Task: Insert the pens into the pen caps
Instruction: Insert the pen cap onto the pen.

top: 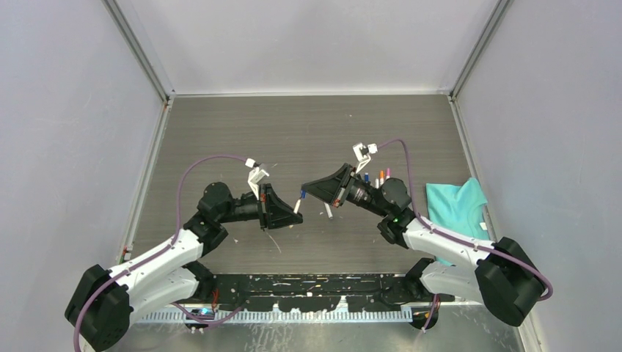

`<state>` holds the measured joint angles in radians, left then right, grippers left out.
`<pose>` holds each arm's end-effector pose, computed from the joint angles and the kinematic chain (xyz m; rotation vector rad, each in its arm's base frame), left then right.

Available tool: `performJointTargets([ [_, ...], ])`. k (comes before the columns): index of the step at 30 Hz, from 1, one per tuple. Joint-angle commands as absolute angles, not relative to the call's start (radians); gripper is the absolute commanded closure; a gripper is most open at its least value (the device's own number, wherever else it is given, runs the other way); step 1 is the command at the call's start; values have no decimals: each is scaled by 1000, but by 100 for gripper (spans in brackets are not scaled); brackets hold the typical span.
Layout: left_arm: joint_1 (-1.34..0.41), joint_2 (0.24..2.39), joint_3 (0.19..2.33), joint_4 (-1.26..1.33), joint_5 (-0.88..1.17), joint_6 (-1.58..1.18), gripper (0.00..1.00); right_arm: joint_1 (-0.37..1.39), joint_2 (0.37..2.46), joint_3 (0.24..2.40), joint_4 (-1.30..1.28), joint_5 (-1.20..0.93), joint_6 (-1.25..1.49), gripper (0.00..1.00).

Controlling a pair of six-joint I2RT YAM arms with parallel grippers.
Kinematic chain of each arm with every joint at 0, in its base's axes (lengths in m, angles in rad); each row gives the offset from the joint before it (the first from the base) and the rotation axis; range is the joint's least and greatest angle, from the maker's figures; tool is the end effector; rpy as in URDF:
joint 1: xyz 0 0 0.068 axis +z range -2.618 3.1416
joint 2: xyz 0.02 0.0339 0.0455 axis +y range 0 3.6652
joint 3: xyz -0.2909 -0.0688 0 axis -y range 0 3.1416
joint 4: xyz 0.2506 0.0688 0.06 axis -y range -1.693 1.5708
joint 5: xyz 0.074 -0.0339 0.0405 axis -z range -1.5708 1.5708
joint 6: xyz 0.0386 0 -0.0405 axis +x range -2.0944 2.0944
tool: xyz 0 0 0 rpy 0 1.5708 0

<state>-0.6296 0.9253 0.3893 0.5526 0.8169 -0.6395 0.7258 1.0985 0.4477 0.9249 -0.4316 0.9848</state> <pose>0.1382 -0.1355 0.2711 0.7212 1.6611 -1.5768 0.1601 0.1637 0.2980 -0.2340 1.5262 1.6909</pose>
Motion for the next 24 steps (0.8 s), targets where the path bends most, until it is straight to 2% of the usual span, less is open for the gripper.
performJointTargets([
  [1, -638, 922, 424, 627, 840, -640, 100, 732, 1098, 495, 965, -422, 953, 99],
  [24, -643, 926, 429, 607, 833, -629, 100, 735, 1118, 503, 981, -457, 965, 99],
])
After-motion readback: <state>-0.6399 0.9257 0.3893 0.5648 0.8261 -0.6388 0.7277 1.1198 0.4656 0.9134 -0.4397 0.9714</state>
